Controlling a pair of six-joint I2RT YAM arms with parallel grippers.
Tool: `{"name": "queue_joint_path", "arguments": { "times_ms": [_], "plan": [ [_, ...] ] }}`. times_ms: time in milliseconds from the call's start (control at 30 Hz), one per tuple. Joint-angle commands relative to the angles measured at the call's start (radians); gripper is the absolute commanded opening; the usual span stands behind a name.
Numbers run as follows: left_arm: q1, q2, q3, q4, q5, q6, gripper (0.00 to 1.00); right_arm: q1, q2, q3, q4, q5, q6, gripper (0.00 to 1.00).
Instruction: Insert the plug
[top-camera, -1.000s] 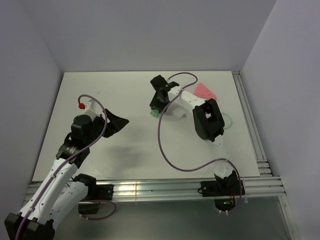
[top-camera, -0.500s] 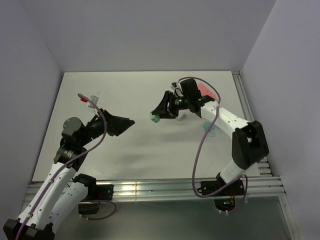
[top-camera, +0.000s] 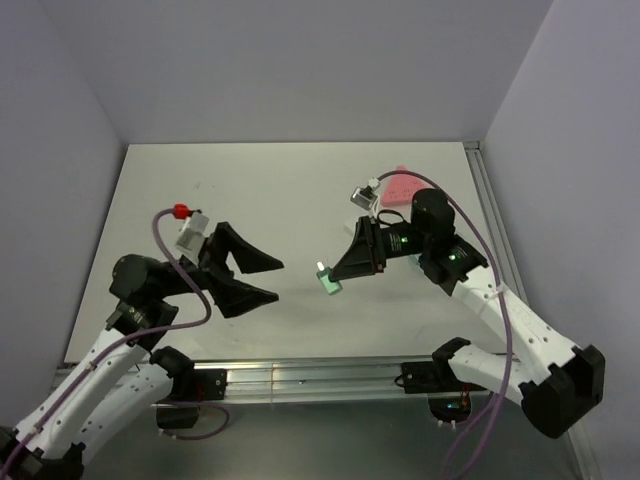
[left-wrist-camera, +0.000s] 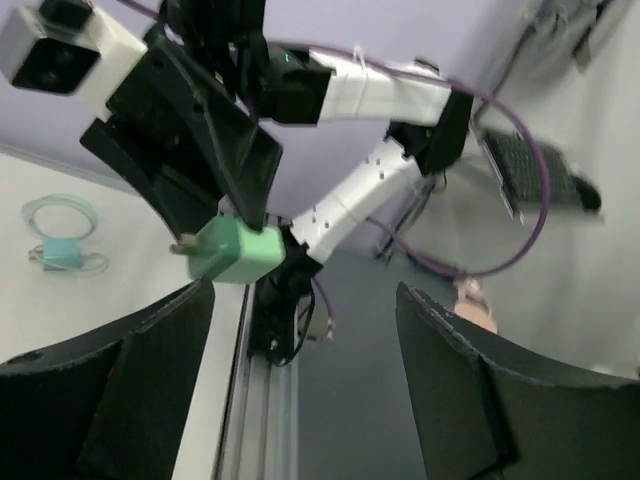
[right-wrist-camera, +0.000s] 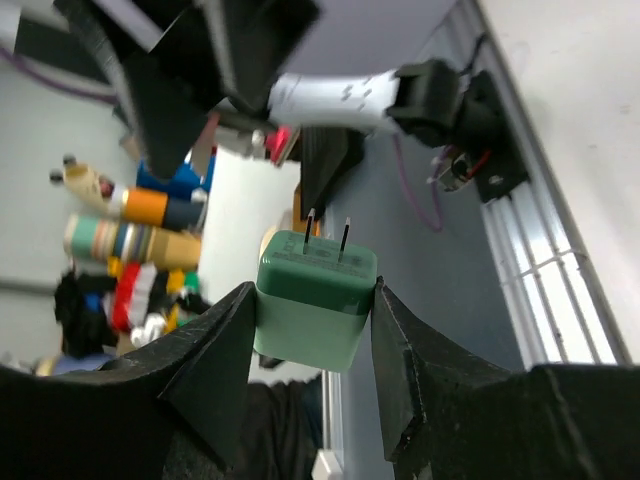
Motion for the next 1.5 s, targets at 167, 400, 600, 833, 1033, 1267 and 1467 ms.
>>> {"name": "queue_joint_path", "arguments": {
  "times_ms": [167, 400, 600, 833, 1033, 1267, 1467],
  "plan": [
    [-0.401, 0.186, 0.232, -0.311, -0.247, 0.542, 0.84, 0.038, -0.130, -0.015, -0.150, -0.123, -0.067, 0.00],
    [-0.440, 0.149, 0.140, -0.132, -0.244, 0.637, 0.86, 0.067, -0.199, -0.015, -0.144, -0.134, -0.013, 0.00],
    [-0.484, 0.241, 0.124, -0.087, -0.232, 0.721, 0.84, 0.101, -0.184, 0.056, -0.211, -0.134, -0.035, 0.00],
    [-0.500, 0.347, 0.192, -0.115, -0.080, 0.781, 0.80, 0.137, -0.150, 0.081, -0.219, -0.139, -0.030, 0.00],
    [-0.500, 0.310, 0.163, -0.034, 0.044, 0.746, 0.79, 0.154, -0.144, 0.072, -0.222, -0.140, -0.027, 0.00],
    [-0.504, 0.347, 0.169, 0.012, 0.145, 0.700, 0.74, 0.176, -0.132, 0.086, -0.202, -0.137, -0.015, 0.00],
    [-0.509, 0.378, 0.190, 0.025, 0.138, 0.703, 0.70, 0.206, -0.109, 0.098, -0.210, -0.126, -0.021, 0.00]
  ]
}}
